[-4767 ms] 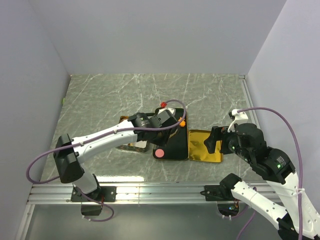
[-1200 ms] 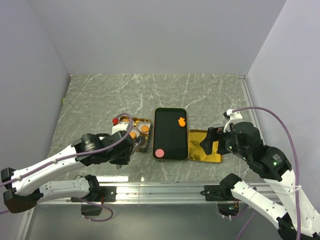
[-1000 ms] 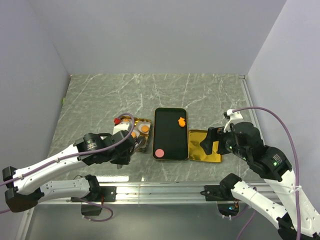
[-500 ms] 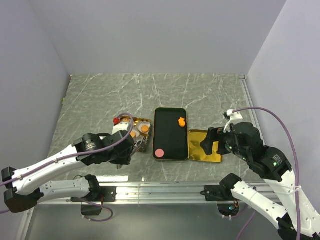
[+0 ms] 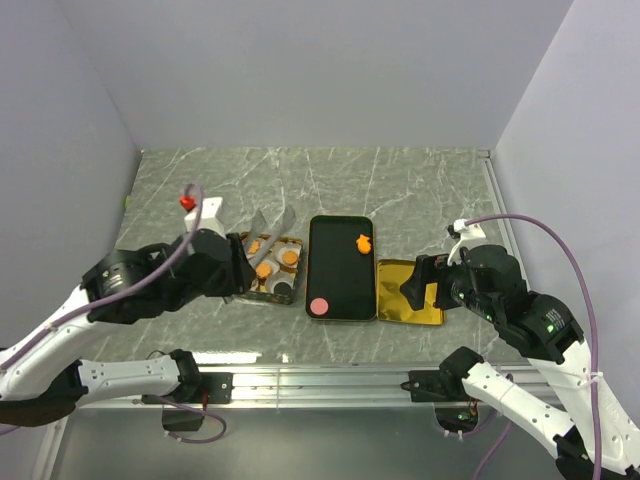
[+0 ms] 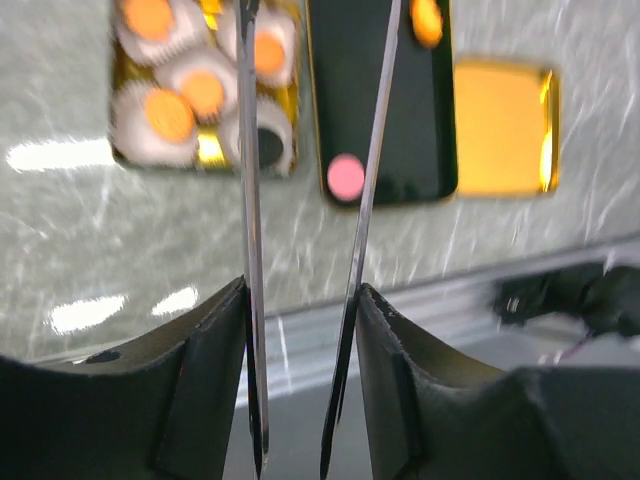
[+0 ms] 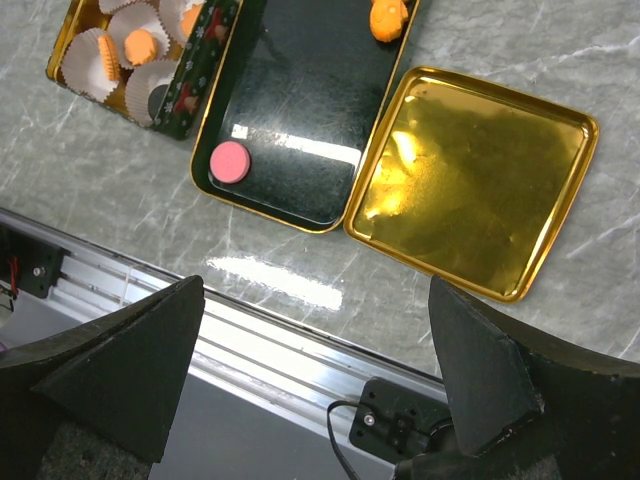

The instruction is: Pack the cookies

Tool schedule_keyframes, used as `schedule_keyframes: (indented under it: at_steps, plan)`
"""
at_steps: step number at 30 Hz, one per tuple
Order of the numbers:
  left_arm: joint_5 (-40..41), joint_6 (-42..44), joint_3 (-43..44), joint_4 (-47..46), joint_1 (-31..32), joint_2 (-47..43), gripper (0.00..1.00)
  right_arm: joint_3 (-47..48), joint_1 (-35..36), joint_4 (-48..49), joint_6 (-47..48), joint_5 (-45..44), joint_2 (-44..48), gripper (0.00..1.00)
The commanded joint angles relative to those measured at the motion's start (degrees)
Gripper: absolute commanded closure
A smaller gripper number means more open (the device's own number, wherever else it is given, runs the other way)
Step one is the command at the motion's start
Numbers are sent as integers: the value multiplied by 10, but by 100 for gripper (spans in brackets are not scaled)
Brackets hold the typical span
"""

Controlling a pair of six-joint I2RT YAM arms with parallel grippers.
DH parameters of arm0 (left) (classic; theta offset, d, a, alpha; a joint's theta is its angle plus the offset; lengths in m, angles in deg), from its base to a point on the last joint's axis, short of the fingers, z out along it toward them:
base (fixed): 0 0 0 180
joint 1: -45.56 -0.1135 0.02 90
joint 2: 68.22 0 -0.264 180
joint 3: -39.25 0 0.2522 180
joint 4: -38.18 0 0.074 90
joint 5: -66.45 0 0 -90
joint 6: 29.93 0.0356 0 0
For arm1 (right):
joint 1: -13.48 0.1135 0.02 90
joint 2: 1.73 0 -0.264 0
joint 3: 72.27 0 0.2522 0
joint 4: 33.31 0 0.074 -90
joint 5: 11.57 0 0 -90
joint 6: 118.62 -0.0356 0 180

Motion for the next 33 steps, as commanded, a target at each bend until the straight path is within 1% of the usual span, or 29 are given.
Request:
schedule_keyframes:
  at_steps: [1, 2, 4, 6, 7, 8, 9, 10, 12, 13, 15, 16, 18, 19, 21, 22, 25, 28, 33]
  plan:
    - [82, -8, 35, 43, -22, 11, 49, -4, 4, 20, -3, 0, 1, 1]
    - [87, -6, 29, 40, -33, 12, 48, -3, 5, 21, -3, 1, 1, 1]
    - [81, 5, 5, 19, -76, 10, 48, -5, 5, 23, -3, 3, -1, 1]
    - [66, 23, -25, -8, -113, 7, 48, -4, 4, 21, -4, 3, -1, 1]
    - [50, 48, -32, -35, -132, 5, 48, -3, 4, 21, -4, 3, -1, 1]
    - [44, 61, -39, -49, -173, 3, 48, -1, 4, 19, -3, 3, -1, 1]
    - [39, 75, -47, -58, -196, 4, 48, 0, 4, 18, -2, 2, -1, 1]
    - [24, 105, -52, -80, -246, 6, 48, 0, 5, 18, -1, 1, 0, 1]
    - [7, 134, -64, -96, -296, 14, 47, 2, 5, 15, 0, -4, 1, 1]
    - [-2, 156, -69, -105, -340, 26, 48, 3, 4, 14, 1, -5, 1, 1]
    - [-20, 170, -91, -129, -375, 39, 49, 8, 5, 11, 3, -12, 2, 1]
    - [-27, 185, -98, -137, -403, 49, 50, 8, 4, 11, 4, -15, 2, 1]
    - [-46, 197, -123, -170, -428, 61, 50, 11, 5, 8, 5, -23, 5, 1]
    - [-56, 218, -131, -182, -453, 65, 50, 12, 4, 7, 4, -24, 6, 0]
    - [-75, 238, -145, -216, -478, 80, 50, 11, 5, 4, 4, -29, 8, 0]
    - [-81, 257, -146, -225, -503, 86, 50, 10, 4, 5, 4, -29, 9, 0]
    - [-100, 286, -160, -260, -543, 111, 51, 7, 4, 4, 2, -30, 10, 0]
    - [-118, 304, -185, -296, -574, 135, 52, 7, 4, 5, 0, -30, 10, 0]
    - [-136, 320, -222, -338, -588, 165, 54, 7, 5, 6, 0, -35, 9, 0]
